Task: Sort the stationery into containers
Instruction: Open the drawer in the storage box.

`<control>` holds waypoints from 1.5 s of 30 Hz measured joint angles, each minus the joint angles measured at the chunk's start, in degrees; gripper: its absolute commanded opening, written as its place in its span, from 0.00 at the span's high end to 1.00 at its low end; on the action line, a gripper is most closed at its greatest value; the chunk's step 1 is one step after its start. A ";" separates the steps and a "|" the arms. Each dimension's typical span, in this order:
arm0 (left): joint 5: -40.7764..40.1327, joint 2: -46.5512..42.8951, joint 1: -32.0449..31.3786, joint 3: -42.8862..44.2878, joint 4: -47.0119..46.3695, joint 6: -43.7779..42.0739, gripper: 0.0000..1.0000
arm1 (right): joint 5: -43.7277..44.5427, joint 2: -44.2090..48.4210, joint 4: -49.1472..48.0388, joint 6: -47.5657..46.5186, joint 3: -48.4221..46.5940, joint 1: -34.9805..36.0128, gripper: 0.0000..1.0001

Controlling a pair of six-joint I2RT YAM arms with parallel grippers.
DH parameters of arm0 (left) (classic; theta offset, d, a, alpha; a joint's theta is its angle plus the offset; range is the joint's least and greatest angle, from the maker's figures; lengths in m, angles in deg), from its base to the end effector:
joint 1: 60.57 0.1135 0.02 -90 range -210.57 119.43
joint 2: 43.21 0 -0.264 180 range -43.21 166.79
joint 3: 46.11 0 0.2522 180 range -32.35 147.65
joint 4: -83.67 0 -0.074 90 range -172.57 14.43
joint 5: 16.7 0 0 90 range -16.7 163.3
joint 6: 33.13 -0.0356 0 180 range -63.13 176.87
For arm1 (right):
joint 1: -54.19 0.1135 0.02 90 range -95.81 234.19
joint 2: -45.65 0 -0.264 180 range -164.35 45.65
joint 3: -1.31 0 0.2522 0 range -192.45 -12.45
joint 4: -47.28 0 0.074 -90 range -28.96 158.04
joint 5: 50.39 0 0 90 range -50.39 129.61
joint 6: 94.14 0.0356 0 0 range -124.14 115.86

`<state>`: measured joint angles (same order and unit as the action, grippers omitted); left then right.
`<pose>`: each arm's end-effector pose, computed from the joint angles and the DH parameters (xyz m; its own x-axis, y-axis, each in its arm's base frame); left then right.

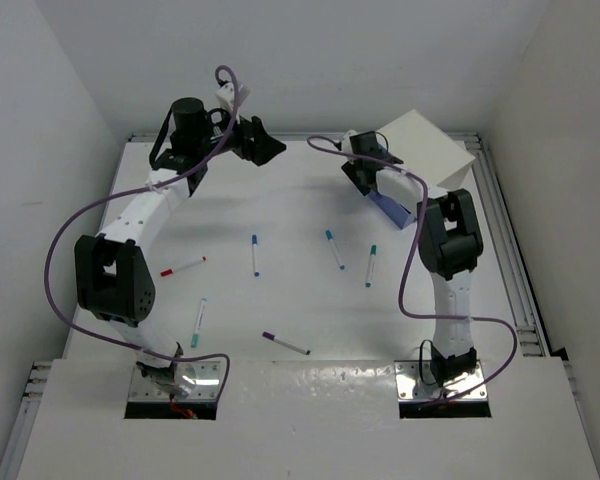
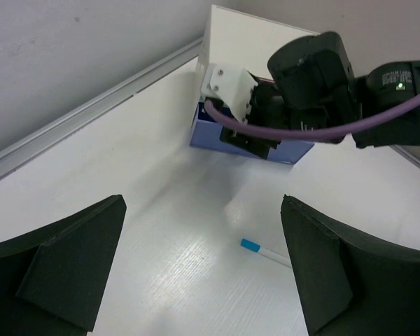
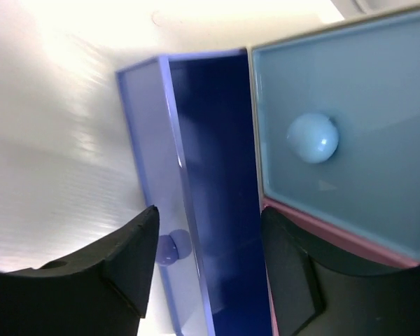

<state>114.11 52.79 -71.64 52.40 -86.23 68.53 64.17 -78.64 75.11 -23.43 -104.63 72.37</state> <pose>0.3877 -0.0996 0.3738 -0.2848 -0.1001 -0.9533 0.7388 0.6108 -0.2849 0.4623 0.1363 0.1755 -0.6436 -0.5276 -0.5545 -0.2362 0.8260 -0.5118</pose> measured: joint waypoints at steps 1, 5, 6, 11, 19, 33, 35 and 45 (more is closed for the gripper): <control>0.09 0.00 0.04 -0.26 -0.07 0.00 0.00 | -1.62 -0.33 1.64 0.87 -1.57 -0.44 0.44; 0.17 -0.02 0.33 -1.11 -0.24 0.00 0.00 | -5.22 -1.38 4.76 2.67 -4.39 -1.16 0.45; 0.17 -0.02 0.39 -1.33 -0.26 0.00 0.00 | -5.75 -1.44 5.46 2.86 -4.37 -1.20 0.45; 0.35 -0.02 0.68 -1.73 -0.28 0.09 0.00 | -6.75 -1.46 7.39 3.04 -4.11 -1.42 0.48; 0.57 -0.02 0.72 -1.75 -0.35 0.63 0.00 | -9.29 -2.45 10.80 3.74 -5.27 -1.66 0.53; 2.08 -0.02 1.29 -1.79 -0.48 1.09 0.00 | -21.33 -9.42 23.85 8.79 -18.40 -5.16 0.59; 2.21 -0.02 1.42 -1.79 -0.70 1.11 0.00 | -23.02 -9.84 24.83 9.16 -19.30 -5.60 0.59; 3.08 -0.02 1.44 -1.81 -1.36 2.19 0.00 | -30.80 -9.86 28.13 9.11 -20.06 -7.15 0.47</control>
<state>117.20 52.77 -70.20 50.58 -87.58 70.72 33.37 -88.50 103.24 -14.32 -124.69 65.22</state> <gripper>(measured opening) 0.998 0.500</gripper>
